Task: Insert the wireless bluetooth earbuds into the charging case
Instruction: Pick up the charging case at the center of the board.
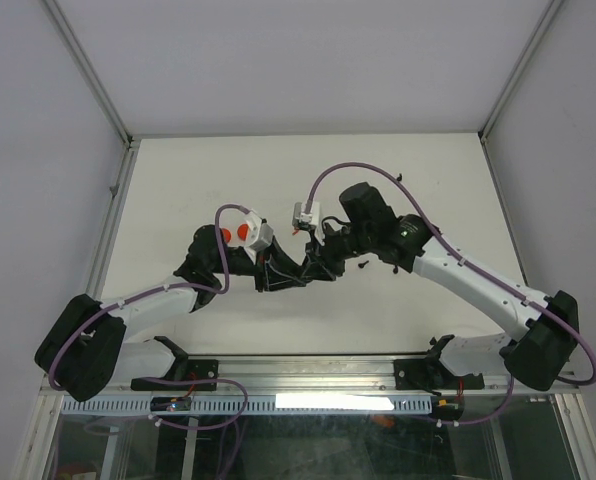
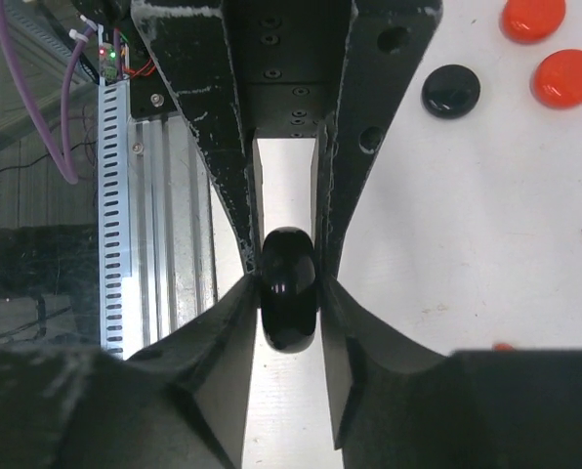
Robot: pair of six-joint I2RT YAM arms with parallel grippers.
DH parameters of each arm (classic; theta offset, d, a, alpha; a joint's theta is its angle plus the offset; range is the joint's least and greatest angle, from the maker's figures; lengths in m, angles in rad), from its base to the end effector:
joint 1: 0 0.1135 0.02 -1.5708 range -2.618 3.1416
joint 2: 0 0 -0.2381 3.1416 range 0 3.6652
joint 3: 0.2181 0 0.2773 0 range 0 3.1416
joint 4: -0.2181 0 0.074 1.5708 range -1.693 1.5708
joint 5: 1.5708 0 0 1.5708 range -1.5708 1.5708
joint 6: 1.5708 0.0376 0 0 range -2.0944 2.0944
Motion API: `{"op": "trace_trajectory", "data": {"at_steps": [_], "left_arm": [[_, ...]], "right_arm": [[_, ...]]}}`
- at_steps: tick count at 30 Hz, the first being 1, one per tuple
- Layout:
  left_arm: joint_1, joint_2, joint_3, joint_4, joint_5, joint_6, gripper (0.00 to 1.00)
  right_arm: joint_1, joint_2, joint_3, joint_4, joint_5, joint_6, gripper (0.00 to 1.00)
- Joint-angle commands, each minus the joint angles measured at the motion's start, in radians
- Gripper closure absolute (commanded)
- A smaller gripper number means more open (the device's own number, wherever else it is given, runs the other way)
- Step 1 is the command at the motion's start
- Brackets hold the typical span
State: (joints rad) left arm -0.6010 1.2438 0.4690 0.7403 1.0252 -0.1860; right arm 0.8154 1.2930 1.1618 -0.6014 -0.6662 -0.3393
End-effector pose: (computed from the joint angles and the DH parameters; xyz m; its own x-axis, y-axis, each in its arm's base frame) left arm 0.2065 -0.1805 0.1892 -0.2125 0.0294 -0.9767 0.9756 -0.0505 -0.2138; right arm 0.1942 0.2401 0.2973 -0.1371 -0.5272 -0.8386 -0.9893 0.0308 0.1423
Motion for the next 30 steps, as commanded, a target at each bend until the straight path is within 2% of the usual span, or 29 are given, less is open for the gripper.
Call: {"op": "trace_trajectory", "data": {"at_steps": [1, 4, 8, 13, 18, 30], "left_arm": [[0.003, -0.057, -0.012, 0.014, -0.053, 0.057, 1.00], [0.003, -0.083, -0.032, 0.031, -0.080, 0.064, 1.00], [0.003, -0.111, -0.060, 0.065, -0.097, 0.072, 1.00], [0.001, -0.116, -0.068, 0.094, -0.100, 0.059, 1.00], [0.000, -0.122, -0.070, 0.104, -0.128, 0.045, 1.00], [-0.004, -0.127, -0.097, 0.152, -0.128, 0.042, 1.00]], "right_arm": [[0.006, -0.080, -0.023, 0.105, 0.033, 0.033, 0.62], [0.005, -0.099, -0.045, 0.132, 0.067, 0.043, 0.53], [0.004, -0.118, -0.066, 0.157, 0.103, 0.050, 0.48], [0.005, -0.117, -0.080, 0.185, 0.118, 0.064, 0.46], [0.004, -0.094, -0.082, 0.193, 0.063, 0.070, 0.44], [0.005, -0.099, -0.104, 0.245, 0.147, 0.089, 0.43]]}}
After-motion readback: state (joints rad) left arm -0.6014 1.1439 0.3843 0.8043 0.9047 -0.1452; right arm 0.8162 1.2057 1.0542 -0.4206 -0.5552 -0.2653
